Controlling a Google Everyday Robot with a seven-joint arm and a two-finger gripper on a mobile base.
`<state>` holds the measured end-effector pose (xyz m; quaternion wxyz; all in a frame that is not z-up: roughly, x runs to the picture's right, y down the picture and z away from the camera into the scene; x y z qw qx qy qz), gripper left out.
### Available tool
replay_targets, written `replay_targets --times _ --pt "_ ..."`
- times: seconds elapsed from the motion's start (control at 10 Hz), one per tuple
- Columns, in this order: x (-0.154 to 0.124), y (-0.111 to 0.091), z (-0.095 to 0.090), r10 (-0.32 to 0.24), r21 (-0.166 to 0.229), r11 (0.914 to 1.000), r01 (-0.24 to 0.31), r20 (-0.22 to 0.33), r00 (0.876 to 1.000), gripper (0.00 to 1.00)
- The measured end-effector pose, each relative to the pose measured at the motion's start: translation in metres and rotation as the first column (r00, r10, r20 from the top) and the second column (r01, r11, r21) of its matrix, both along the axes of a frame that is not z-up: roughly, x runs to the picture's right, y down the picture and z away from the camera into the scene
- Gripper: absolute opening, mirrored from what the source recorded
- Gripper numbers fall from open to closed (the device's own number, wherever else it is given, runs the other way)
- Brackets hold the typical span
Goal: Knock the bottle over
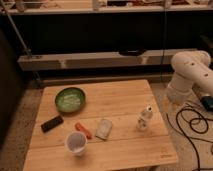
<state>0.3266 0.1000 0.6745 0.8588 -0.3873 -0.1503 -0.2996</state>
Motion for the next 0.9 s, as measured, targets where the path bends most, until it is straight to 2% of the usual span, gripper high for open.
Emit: replay_targets --times 0.4,0.5,0.9 --pt "0.031 -0.001 0.004 -0.026 -0.014 0.9995 0.027 0.011 1.000 0.00" --pt "0.029 -0.003 0.004 -0.033 -0.017 0.9993 0.033 0.013 0.999 0.00" --pt "-0.013 -0.017 0.014 -0.072 -0.036 0.9966 0.074 0.038 0.997 0.00"
